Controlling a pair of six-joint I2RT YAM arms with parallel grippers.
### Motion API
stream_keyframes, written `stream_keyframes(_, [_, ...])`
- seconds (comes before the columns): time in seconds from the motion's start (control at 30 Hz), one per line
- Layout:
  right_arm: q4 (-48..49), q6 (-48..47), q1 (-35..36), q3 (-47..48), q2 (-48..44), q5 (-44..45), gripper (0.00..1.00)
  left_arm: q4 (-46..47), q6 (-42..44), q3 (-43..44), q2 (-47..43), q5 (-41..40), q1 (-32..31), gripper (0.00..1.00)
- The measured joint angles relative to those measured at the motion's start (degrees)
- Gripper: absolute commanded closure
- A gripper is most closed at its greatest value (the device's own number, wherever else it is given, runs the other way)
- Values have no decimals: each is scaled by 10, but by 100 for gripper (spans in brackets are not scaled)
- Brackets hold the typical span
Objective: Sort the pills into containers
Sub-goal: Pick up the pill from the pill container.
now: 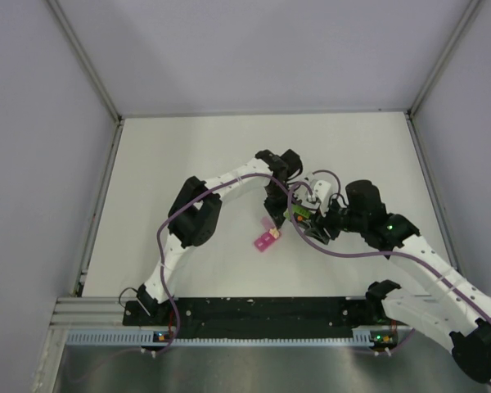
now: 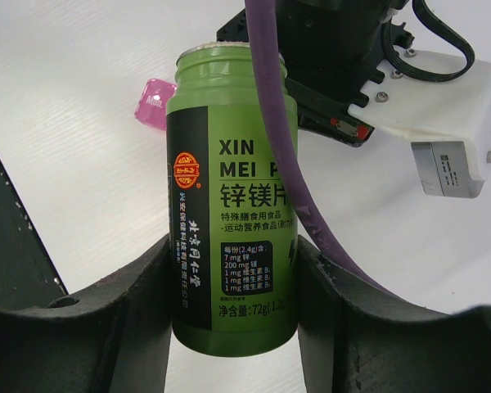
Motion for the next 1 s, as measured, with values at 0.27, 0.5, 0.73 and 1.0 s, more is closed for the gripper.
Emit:
stream_keyframes(0.27, [1,0,-1,0,-2,-1,100,0,0,5,0,3,0,98])
stream_keyframes(0.5, [2,0,-1,0,-4,-3,100,0,0,7,-2,9,1,99])
stream_keyframes(0.73, [4,0,-4,0,-8,-6,100,0,0,11,-13,15,14,99])
stream_keyframes(1.0, [4,0,-5,0,-14,-12,100,0,-7,21,-51,39,49,99])
